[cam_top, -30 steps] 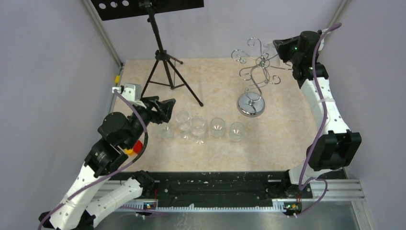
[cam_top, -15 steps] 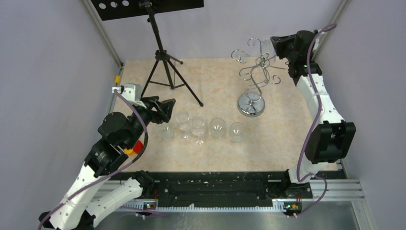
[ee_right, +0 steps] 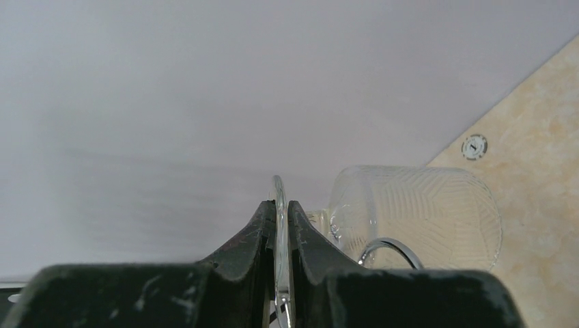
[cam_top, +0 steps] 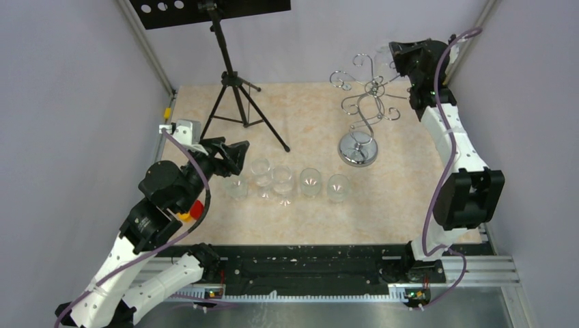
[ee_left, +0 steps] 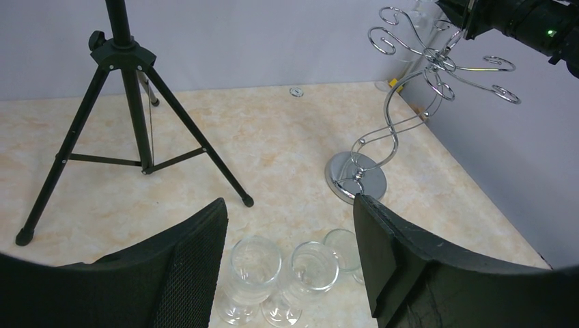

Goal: Take the wine glass off the wine glass rack

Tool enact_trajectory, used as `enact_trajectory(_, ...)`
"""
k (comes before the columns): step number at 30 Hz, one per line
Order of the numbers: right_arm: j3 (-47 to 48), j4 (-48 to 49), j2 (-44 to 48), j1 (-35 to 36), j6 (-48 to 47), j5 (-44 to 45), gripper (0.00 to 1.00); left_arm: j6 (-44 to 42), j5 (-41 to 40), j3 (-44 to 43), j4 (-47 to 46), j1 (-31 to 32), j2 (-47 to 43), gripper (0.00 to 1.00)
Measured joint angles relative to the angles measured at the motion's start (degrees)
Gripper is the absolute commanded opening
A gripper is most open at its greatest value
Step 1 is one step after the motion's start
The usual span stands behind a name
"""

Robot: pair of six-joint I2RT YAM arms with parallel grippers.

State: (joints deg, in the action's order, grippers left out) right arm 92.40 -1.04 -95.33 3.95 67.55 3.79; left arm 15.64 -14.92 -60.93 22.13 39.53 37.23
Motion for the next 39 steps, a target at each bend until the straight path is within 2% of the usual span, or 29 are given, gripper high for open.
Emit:
enact_trajectory(13, 2.19, 5.92, 1.84, -0.24, -8.00, 0.96, 0.00, -0.26, 0.28, 0.00, 0.24, 0.00, 0.04, 0.75)
enact_trajectory(20, 2.08, 5.66, 9.94, -0.98, -9.79, 0.70, 0.00, 0.85, 1.14, 0.00, 1.09, 0.00, 0.33, 0.80)
enact_trajectory(21, 1.84, 5.75, 11.91, -1.01, -9.73, 0.44, 0.00, 1.01, 1.40, 0.00, 1.09, 0.00, 0.44, 0.84)
enact_trajectory(22, 1.62, 5.62, 13.64, -1.03, -9.57, 0.22, 0.00, 1.14, 1.64, 0.00, 1.11, 0.00, 0.55, 0.90)
enact_trajectory(25, 0.22, 5.55, 19.04, -1.03, -8.76, -0.98, 0.00, 1.77, 2.51, 0.00, 1.14, 0.00, 0.70, 0.93)
enact_trajectory(34, -7.87, 2.91, 31.91, -1.07, -1.20, -8.46, 0.00, 3.19, 7.48, 0.04, 0.11, 0.00, 0.66, 0.93)
enact_trajectory(39, -14.49, -0.94, 37.48, -1.09, 4.63, -15.04, 0.00, 4.85, 16.35, 0.46, -3.67, 0.00, 1.66, 0.93)
